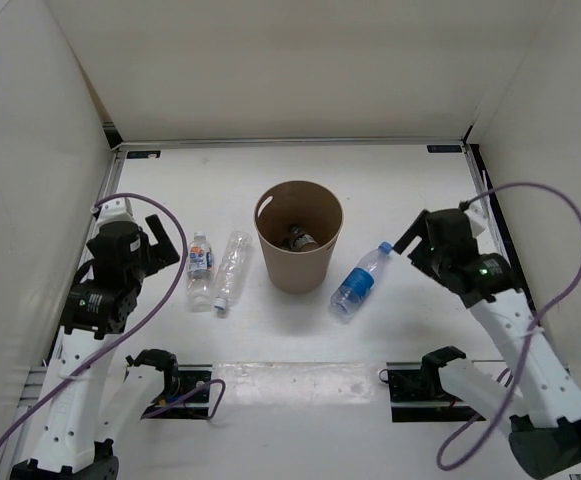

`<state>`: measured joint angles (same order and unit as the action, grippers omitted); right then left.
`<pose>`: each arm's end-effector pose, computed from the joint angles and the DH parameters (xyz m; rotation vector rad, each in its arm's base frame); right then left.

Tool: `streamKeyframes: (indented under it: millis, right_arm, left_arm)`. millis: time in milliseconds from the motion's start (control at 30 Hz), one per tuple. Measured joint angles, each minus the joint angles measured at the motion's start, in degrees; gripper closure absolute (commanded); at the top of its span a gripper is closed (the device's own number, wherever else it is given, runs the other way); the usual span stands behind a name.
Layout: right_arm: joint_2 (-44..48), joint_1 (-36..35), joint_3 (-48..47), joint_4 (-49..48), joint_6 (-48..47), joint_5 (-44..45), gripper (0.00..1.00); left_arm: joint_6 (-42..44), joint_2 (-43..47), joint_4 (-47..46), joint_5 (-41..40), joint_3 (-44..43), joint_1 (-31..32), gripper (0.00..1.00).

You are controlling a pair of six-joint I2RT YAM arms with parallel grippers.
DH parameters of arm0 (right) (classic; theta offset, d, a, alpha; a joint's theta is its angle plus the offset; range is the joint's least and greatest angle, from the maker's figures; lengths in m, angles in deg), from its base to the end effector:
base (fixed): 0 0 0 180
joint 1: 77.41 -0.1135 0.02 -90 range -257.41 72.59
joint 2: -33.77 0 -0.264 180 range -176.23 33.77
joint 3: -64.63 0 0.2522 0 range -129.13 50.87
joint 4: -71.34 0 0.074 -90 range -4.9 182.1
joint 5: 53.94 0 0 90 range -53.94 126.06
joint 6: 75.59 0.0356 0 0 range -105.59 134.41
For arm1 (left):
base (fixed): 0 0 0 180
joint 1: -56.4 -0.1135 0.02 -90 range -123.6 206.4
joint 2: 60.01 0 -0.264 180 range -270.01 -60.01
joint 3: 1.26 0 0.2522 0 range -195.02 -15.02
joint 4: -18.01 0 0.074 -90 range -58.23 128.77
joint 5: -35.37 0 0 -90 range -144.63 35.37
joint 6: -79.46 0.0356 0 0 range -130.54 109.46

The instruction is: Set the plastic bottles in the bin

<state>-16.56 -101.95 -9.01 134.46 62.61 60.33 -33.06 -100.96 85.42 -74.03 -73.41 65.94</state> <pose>0.1560 0.0552 0.3484 0.6655 2.1005 0.2293 0.1234 -0.0087 0.3536 -0.4291 2.1193 0.0522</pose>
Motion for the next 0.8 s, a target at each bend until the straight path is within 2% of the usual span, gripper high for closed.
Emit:
streamKeyframes:
  millis: [100,200,367,600,800]
  right_arm:
    - [-2.23,6.67,9.57,-1.99,2.71,-9.16,0.10]
    - [-6.29,5.62,14.01,-3.87,5.64,-12.24,0.10]
    - [-11.58,-1.88,12.37,-6.21,10.23,-10.88,0.10]
    - [-27.80,0.39,8.92,-11.21,12.48,-13.97,0.10]
    - [-36.11,0.81,8.61,-13.70,12.72,-17.03,0.10]
  left_arm:
    - [0.00,-0.37,0.02,0.50,0.00,0.00,0.00]
    - [0.07,-0.55,0.02,1.38,0.00,0.00,0.00]
    - [0.46,-1.22,0.11,2.97,0.00,0.00,0.00]
    - [0.66,0.07,0.13,3.67,0.00,0.00,0.00]
    - [0.63,0.50,0.15,3.82,0.00,0.00,0.00]
